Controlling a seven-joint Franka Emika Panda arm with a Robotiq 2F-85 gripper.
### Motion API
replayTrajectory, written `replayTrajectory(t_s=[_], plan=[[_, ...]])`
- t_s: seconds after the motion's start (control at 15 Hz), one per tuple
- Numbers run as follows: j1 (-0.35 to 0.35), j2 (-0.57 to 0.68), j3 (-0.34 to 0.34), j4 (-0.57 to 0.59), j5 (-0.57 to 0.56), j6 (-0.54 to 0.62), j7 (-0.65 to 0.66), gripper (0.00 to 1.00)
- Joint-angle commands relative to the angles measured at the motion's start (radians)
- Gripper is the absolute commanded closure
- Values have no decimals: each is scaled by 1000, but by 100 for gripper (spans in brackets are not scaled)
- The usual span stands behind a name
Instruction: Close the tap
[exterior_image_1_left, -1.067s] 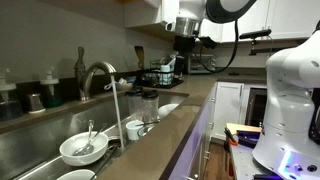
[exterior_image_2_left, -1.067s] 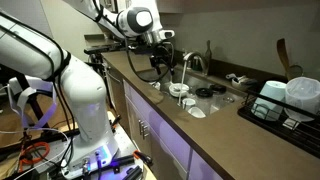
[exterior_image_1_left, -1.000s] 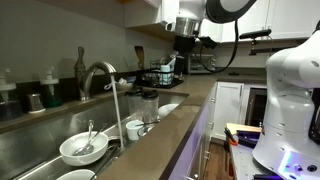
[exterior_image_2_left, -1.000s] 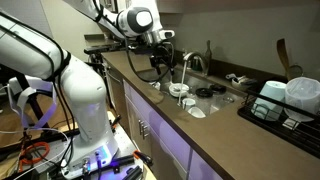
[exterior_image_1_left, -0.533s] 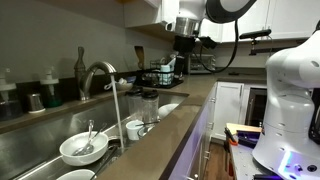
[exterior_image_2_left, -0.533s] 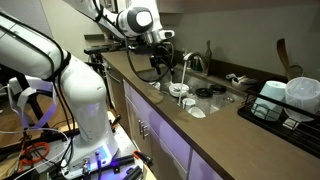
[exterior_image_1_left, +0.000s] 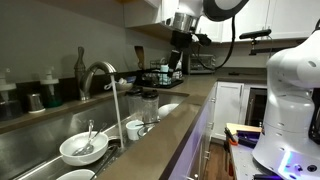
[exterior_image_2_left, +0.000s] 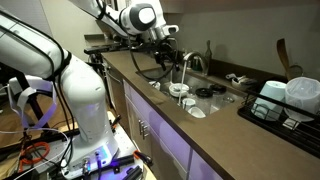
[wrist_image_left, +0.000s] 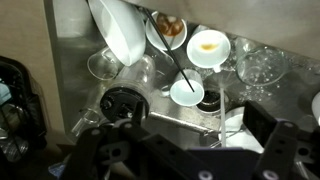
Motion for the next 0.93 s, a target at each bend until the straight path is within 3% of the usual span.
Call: replayTrajectory(t_s=[0.0, 0.47, 0.87], plan=[[-45, 64, -12, 44, -32, 122, 13, 0], [-118, 238, 2, 190, -29, 412, 39, 0], [-192, 415, 68, 371, -69, 583, 130, 0]])
